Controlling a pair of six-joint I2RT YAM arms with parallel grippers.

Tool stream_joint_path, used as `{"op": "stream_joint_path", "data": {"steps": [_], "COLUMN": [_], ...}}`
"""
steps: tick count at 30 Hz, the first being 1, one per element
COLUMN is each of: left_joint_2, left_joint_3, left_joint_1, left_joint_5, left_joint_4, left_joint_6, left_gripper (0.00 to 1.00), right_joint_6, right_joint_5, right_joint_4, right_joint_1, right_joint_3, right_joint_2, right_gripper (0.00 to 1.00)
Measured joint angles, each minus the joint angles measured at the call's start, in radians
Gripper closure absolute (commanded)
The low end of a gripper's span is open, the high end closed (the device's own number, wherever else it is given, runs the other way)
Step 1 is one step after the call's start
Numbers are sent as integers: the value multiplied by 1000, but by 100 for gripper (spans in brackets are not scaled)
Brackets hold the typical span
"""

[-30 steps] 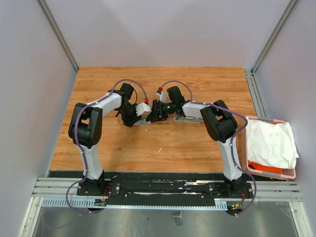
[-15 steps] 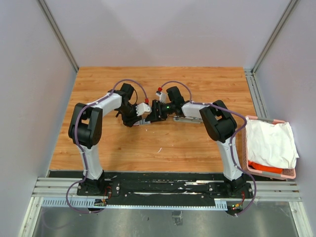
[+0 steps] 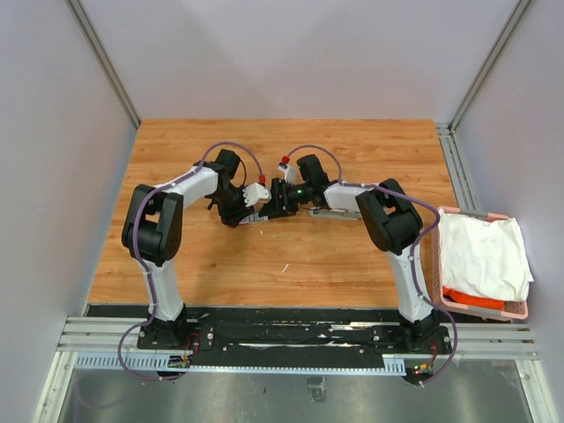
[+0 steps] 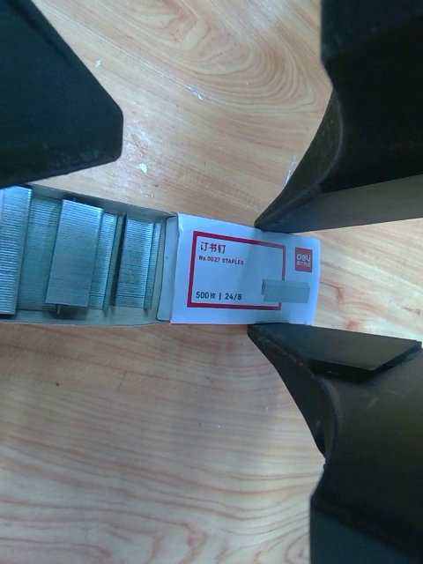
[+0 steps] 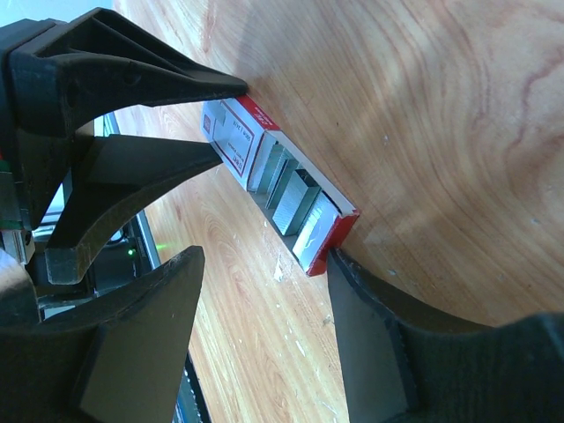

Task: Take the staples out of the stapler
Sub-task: Close the staple box at the center of the board.

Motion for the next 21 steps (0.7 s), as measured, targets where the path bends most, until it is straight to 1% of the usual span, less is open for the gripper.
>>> {"op": "stream_joint_path", "data": {"steps": [8,21], "left_joint_2": [-11,-15], "left_joint_3": [-18,-23], "left_joint_1": [-5,-14], "left_joint_5": [-10,-6], "left_joint_4": [16,13], "left_joint_6": [-18,8], "left_gripper": [54,54], "right_joint_6": [0,-7], "right_joint_5": [0,-8], "right_joint_4": [3,5], "right_joint_1": [13,16], "right_joint_3": [-1,3], "right_joint_2": [0,6], "right_gripper": [39,39]}}
